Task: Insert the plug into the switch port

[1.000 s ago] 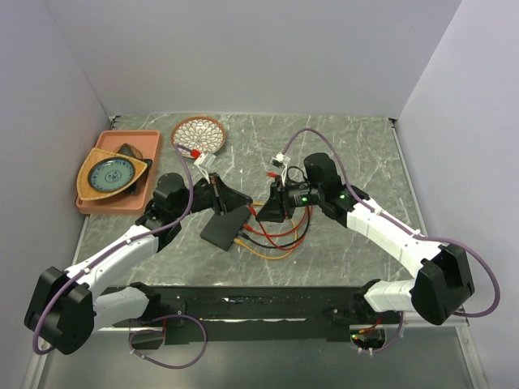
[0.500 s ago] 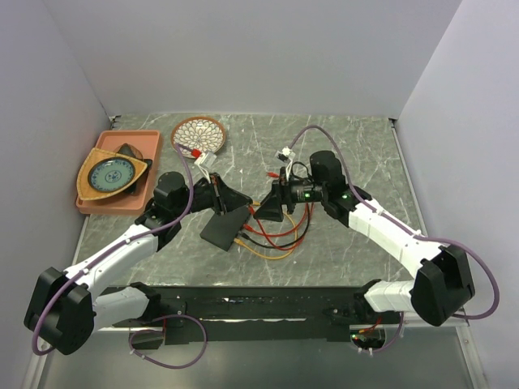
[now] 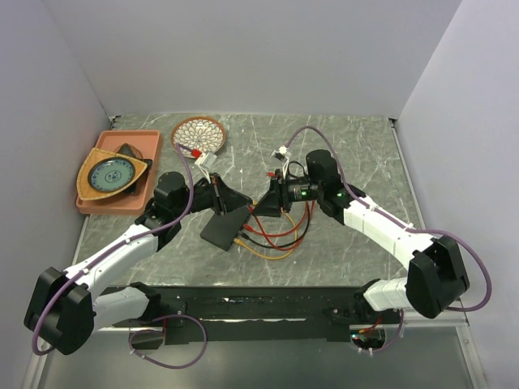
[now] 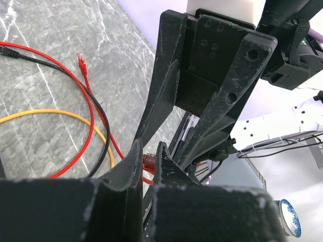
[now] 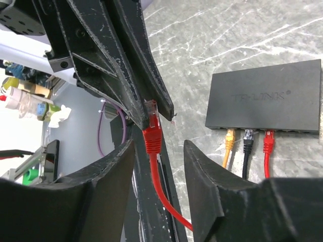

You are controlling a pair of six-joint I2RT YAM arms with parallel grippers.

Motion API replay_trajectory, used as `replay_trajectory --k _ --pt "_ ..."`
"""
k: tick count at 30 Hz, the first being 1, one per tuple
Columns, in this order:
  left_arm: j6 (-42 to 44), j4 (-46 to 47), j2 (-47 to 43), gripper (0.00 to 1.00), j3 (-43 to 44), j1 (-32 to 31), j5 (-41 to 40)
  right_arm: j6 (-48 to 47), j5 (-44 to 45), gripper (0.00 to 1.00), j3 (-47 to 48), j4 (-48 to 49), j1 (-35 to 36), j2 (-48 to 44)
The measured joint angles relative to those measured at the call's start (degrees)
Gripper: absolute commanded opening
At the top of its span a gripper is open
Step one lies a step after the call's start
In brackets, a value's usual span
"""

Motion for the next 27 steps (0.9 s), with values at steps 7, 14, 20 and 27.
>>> replay_trajectory --k 7,14,20,27 --pt "0.00 -0.02 0.00 0.01 0.55 0.00 0.00 1.57 -1.77 0.49 -0.04 2.54 0.02 1.40" --pt "0.09 -0.24 0.00 0.01 0.63 0.00 -0.52 2.43 -2.95 0.12 -0.35 2.82 0.28 2.16" --pt "0.09 -0.33 -0.02 0.06 0.63 0.00 -0.79 2.73 -2.91 0.00 -0.35 2.95 0.39 2.19" --pt "1.07 -2.56 -0.63 0.58 0.63 -0.02 -2.91 0.98 -1.31 0.00 -0.31 1.16 0.52 2.16"
